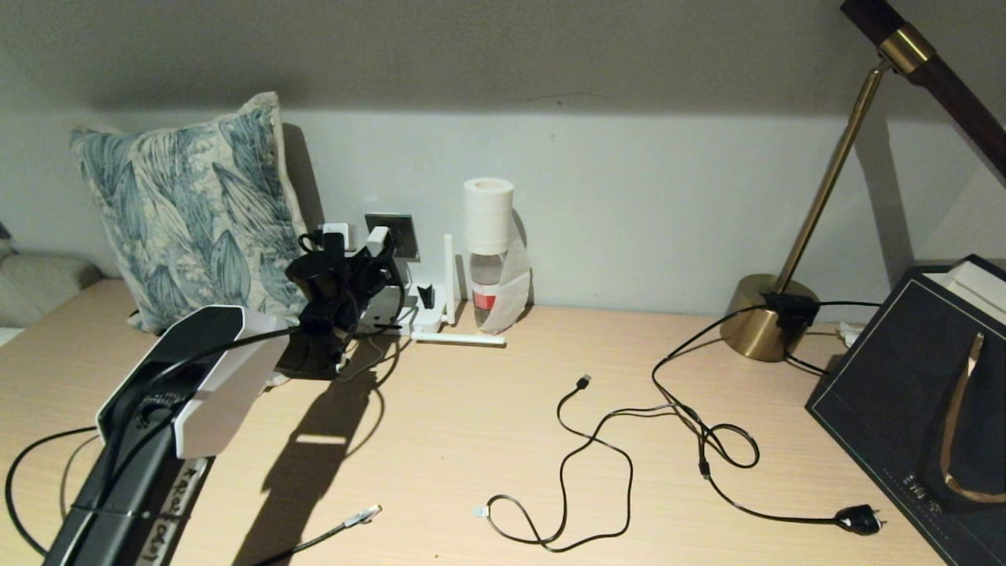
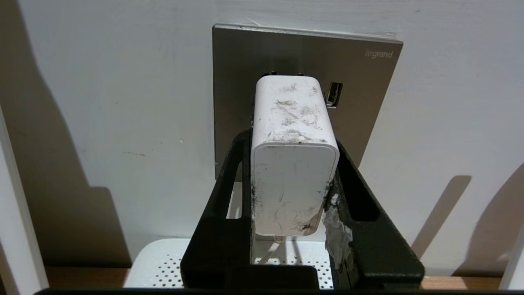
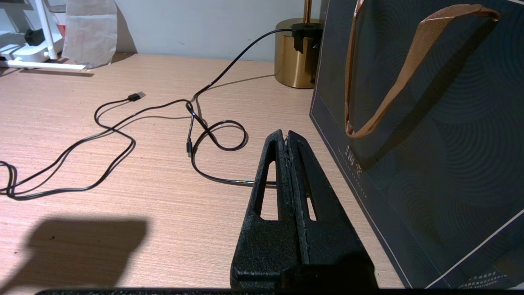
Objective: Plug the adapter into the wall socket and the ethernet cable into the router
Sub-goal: Plug plug into socket
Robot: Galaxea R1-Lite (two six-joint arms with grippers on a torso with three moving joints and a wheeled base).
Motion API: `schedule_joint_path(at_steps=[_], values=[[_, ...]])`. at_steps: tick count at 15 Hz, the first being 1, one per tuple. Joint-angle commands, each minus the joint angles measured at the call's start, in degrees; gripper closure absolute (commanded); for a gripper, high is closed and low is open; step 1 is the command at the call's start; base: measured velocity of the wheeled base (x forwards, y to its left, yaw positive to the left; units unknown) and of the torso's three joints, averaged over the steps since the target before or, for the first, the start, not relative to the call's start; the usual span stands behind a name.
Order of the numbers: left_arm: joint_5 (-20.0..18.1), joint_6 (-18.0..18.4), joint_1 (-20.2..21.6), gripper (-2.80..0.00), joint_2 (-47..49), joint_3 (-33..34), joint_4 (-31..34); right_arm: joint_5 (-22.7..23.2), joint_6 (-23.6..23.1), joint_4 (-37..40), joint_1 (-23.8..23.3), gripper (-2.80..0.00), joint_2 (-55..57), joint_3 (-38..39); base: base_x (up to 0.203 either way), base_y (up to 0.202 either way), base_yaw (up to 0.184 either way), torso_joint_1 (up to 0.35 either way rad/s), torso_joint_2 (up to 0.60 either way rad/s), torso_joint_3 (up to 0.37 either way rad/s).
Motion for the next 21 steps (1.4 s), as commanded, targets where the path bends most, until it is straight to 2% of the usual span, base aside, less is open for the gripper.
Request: schedule_joint_path(at_steps=[1,11,21], values=[[-0.2,1.3,0.6,0.00,-0.9,0.0,0.1,0.0,0.0,0.0,0.0,0.00,0.1,2.0,0.000,0.000,0.000,0.000,0.00,0.000],[-0.2,5.6,1.1,0.00,-1.4,0.0,3.0,0.0,0.0,0.0,0.0,0.00,0.1,2.0,0.000,0.000,0.000,0.000,0.00,0.000],[-0.1,5.4,0.9,0.00,-0.6,-0.2,2.7,0.0,0.0,0.0,0.0,0.00,0.1,2.0,0.000,0.000,0.000,0.000,0.00,0.000]])
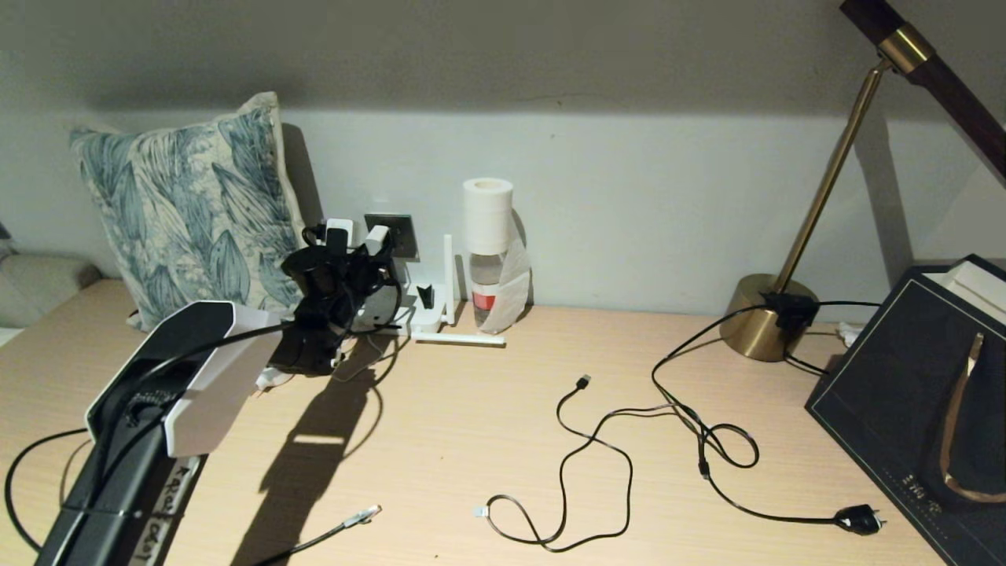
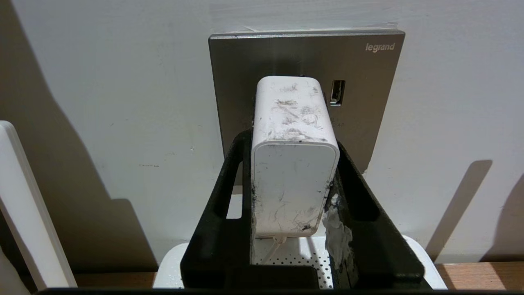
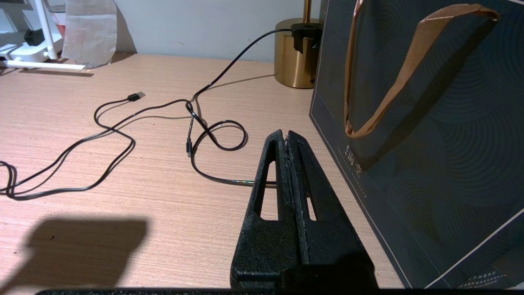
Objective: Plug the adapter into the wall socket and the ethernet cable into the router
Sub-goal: Plug plug into socket
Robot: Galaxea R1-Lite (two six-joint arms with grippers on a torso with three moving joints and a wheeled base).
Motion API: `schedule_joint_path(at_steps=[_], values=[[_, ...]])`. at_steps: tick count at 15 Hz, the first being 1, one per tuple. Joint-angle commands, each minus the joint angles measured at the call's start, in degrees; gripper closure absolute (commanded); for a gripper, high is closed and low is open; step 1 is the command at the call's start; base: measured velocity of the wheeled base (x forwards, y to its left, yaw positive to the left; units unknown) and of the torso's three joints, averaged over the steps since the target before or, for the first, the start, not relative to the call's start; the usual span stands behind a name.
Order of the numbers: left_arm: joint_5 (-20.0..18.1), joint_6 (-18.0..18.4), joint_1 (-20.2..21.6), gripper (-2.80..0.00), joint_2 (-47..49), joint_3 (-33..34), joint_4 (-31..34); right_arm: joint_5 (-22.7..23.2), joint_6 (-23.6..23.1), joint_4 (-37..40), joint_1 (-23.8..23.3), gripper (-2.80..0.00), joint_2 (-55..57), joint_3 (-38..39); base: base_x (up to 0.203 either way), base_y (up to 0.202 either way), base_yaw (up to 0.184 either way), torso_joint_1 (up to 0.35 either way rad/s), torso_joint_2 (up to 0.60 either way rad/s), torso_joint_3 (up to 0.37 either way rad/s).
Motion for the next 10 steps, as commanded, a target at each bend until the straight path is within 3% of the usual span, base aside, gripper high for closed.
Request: schedule_joint_path(at_steps=[1,10], values=[[0.0,-0.1,-0.1,0.00,0.6,-0.2,-0.4,0.0,0.0,0.0,0.0,0.00,0.1,2.0,0.000,0.000,0.000,0.000,0.00,0.000],[0.1,-3.6,-1.3,0.00,0.4,-0.2,-0.5,0.0,0.0,0.0,0.0,0.00,0.1,2.0,0.000,0.000,0.000,0.000,0.00,0.000]])
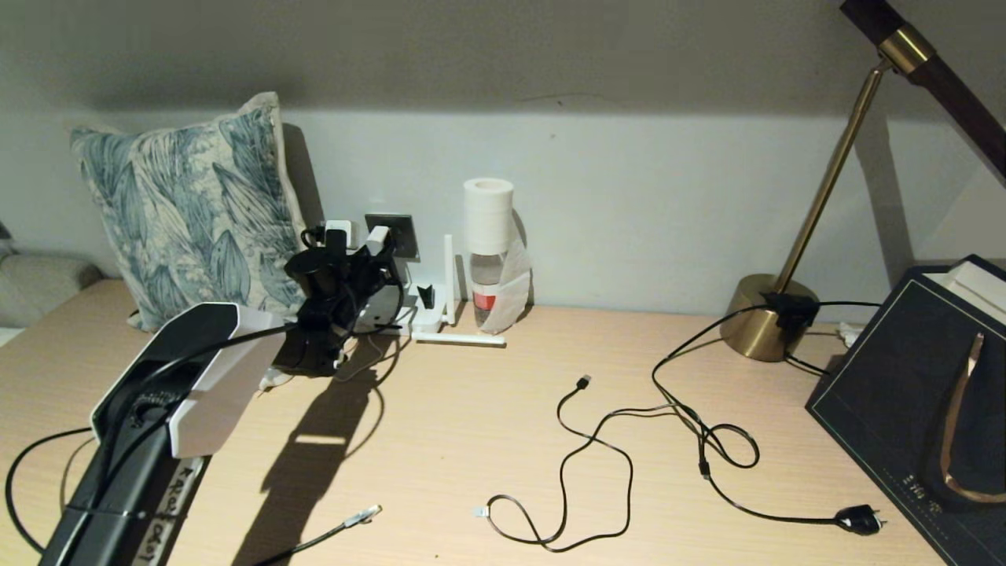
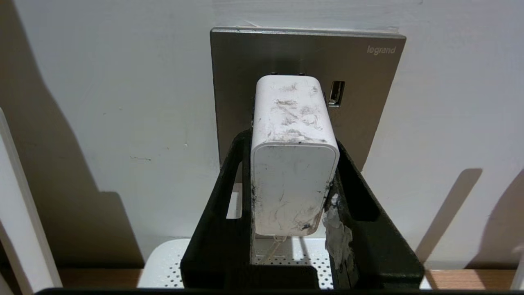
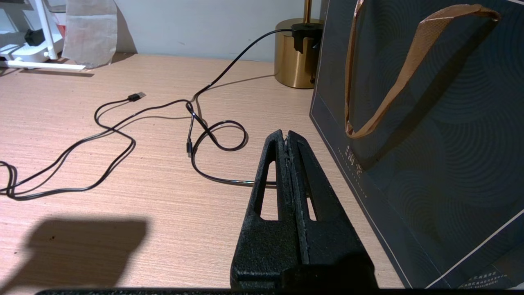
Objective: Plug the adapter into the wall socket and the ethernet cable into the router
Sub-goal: Plug plug into socket
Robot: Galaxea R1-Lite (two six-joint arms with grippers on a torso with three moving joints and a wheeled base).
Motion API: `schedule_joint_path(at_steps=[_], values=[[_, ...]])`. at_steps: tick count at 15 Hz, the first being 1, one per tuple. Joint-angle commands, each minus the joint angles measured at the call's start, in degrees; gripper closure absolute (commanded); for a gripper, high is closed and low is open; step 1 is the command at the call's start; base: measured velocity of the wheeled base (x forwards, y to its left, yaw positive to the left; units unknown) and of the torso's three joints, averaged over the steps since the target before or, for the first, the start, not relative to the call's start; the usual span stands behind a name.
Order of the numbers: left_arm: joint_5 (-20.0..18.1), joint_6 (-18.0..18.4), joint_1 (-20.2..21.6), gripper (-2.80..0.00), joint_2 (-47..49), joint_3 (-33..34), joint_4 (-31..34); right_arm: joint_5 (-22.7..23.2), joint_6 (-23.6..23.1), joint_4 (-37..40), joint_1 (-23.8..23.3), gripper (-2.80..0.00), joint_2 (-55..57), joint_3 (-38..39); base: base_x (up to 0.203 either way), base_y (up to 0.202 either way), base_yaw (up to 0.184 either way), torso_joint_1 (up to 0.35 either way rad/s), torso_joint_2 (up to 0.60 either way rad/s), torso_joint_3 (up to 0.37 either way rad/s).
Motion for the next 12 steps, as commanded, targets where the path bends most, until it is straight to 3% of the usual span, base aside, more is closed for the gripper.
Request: schedule_joint_path(at_steps=[1,12], values=[[-0.1,-0.9,-0.6,0.00,-0.1,0.0,0.1,0.0,0.0,0.0,0.0,0.00,0.1,2.0,0.000,0.000,0.000,0.000,0.00,0.000],[0.0,-1.3,-1.0,0.00,1.0,0.0,0.0,0.0,0.0,0.0,0.0,0.00,0.1,2.0,0.000,0.000,0.000,0.000,0.00,0.000]])
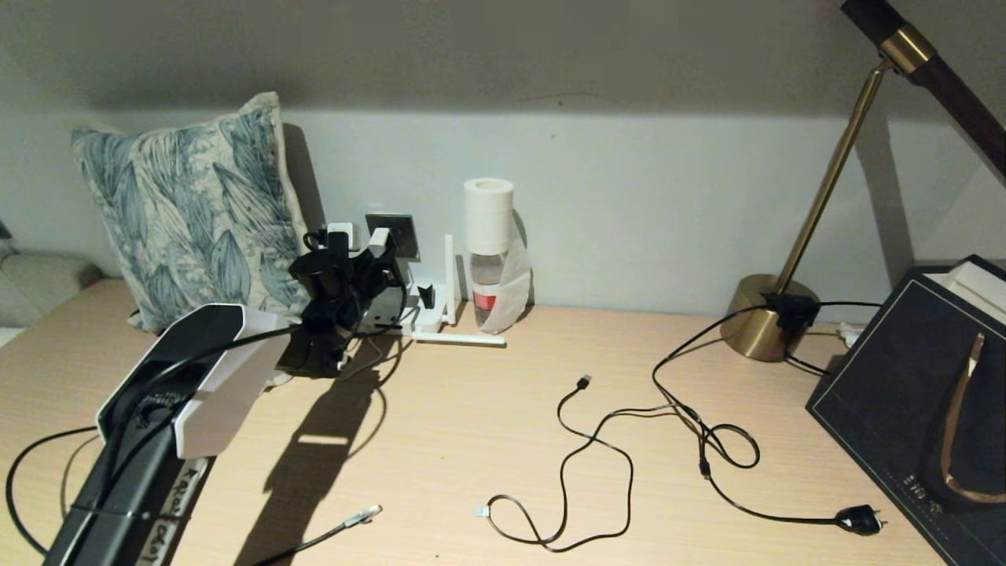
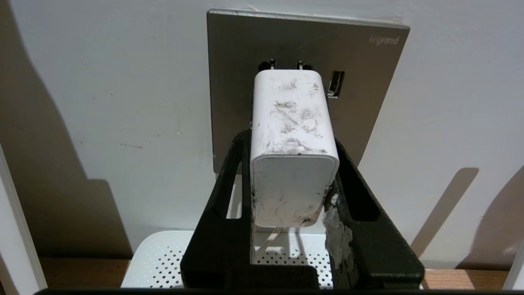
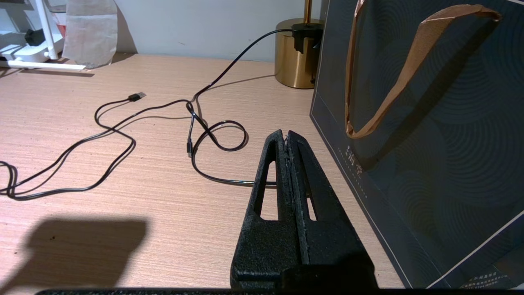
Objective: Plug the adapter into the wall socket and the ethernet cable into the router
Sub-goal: Plug plug into socket
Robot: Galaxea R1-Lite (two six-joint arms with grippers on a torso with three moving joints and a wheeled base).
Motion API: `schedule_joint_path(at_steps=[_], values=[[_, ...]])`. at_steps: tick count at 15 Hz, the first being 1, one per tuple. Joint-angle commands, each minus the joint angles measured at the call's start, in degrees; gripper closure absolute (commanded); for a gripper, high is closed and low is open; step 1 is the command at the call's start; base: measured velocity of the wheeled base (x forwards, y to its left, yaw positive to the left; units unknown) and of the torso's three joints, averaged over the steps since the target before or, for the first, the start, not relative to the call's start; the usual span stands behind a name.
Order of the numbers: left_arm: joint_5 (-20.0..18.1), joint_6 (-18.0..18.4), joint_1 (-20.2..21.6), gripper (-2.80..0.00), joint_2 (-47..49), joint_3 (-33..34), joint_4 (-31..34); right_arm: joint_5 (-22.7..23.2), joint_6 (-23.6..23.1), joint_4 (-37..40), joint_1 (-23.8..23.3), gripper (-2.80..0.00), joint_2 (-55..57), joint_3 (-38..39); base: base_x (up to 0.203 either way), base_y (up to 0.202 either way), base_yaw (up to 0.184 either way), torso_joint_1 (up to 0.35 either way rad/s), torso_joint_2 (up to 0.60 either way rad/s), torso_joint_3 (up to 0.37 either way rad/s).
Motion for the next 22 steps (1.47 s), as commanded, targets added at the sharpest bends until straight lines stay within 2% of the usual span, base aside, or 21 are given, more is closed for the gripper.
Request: schedule_joint_path(at_steps=[1,6,12,15,22], values=[[0.1,0.3,0.4,0.00,0.9,0.0,-0.4,0.0,0.0,0.0,0.0,0.00,0.1,2.0,0.000,0.000,0.000,0.000,0.00,0.000],[0.3,5.2,1.8,0.00,0.8,-0.1,-0.3,0.0,0.0,0.0,0.0,0.00,0.1,2.0,0.000,0.000,0.000,0.000,0.00,0.000],[0.3,5.6,1.5,0.00,-0.1,0.0,-1.0,0.0,0.0,0.0,0.0,0.00,0.1,2.0,0.000,0.000,0.000,0.000,0.00,0.000],[0.4,8.0,1.6,0.00,-0.7,0.0,-1.1,0.0,0.0,0.0,0.0,0.00,0.1,2.0,0.000,0.000,0.000,0.000,0.00,0.000],[0.2,7.7,0.8,0.00,-3.0,0.1,-1.8,0.0,0.0,0.0,0.0,0.00,0.1,2.0,0.000,0.000,0.000,0.000,0.00,0.000]])
